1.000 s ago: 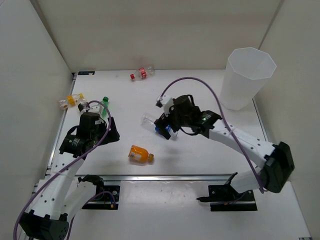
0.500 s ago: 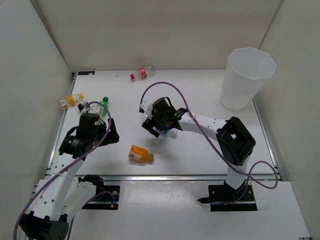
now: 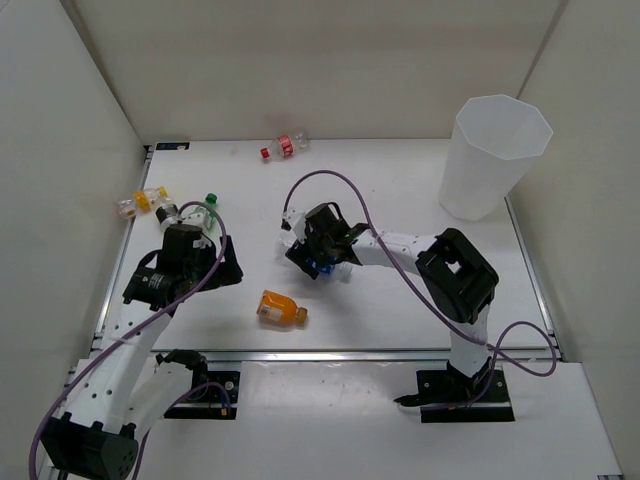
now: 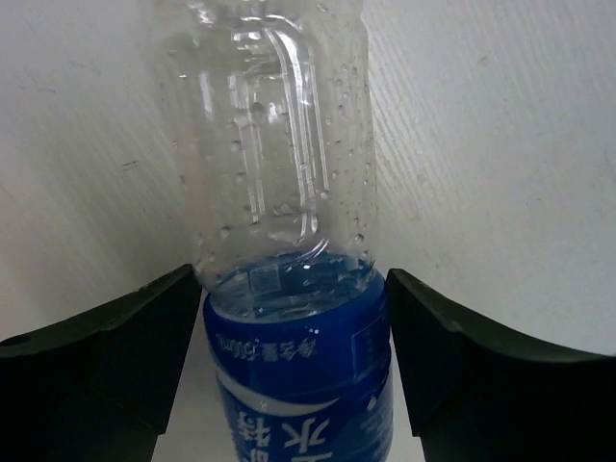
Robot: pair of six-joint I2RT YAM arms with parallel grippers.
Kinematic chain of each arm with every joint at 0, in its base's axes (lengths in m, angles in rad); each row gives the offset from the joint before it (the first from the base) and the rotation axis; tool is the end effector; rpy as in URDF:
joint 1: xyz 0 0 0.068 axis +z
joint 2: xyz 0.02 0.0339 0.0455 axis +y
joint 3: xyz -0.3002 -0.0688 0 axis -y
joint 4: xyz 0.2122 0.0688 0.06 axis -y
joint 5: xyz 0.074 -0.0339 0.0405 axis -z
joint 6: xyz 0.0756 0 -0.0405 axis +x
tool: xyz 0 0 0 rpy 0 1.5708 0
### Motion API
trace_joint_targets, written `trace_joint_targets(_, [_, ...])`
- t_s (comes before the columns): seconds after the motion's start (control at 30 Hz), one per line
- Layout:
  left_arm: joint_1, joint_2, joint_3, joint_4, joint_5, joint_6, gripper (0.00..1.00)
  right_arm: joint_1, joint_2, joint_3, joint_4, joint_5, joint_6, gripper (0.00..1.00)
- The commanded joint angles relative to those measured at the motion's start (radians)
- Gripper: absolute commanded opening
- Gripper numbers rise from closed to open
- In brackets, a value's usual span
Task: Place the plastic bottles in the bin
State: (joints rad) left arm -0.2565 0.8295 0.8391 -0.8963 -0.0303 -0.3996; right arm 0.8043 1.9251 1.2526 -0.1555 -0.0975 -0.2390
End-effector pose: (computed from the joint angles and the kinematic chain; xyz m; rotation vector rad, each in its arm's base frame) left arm 0.1200 -0.0291 0.2810 -0.1901 2.4660 -0.2482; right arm 0.2919 0.3137 0.1999 -1.2498 2.0820 0.3775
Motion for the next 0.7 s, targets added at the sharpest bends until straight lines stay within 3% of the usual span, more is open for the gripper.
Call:
trace_joint_targets(0.0, [0.014, -0.023, -0.023, 0.008, -0.005, 0.007, 0.99, 0.006, 0.034, 0.014, -0.010, -0.012, -0.003, 0.73])
trace_joint_targets(0.17, [0.019, -0.030, -0.047, 0.028, 0.007, 0.002, 0.98, 0.006, -0.012, 0.044, -0.010, 0.054, 0.024, 0.37])
trace_joint_targets(0.2, [0.011, -0.027, -0.046, 0.033, 0.013, -0.002, 0.99, -0.008, -0.020, 0.060, -0.012, 0.056, 0.021, 0.34])
trace_joint_targets(0.37, [0.010, -0.013, -0.051, 0.053, 0.018, 0.001, 0.99, -0.120, -0.214, 0.250, -0.119, 0.073, 0.057, 0.33])
trace_joint_targets(0.47, [0.011, 0.014, -0.052, 0.079, 0.023, 0.004, 0.98, -0.191, -0.311, 0.332, -0.142, 0.178, -0.021, 0.38])
trace_joint_targets(0.57, [0.010, 0.036, -0.060, 0.109, 0.027, -0.005, 0.98, -0.302, -0.339, 0.461, -0.164, 0.284, -0.098, 0.39])
trace_joint_targets(0.67, [0.010, 0.074, -0.058, 0.141, 0.038, -0.008, 0.98, -0.474, -0.324, 0.597, -0.173, 0.251, -0.083, 0.39])
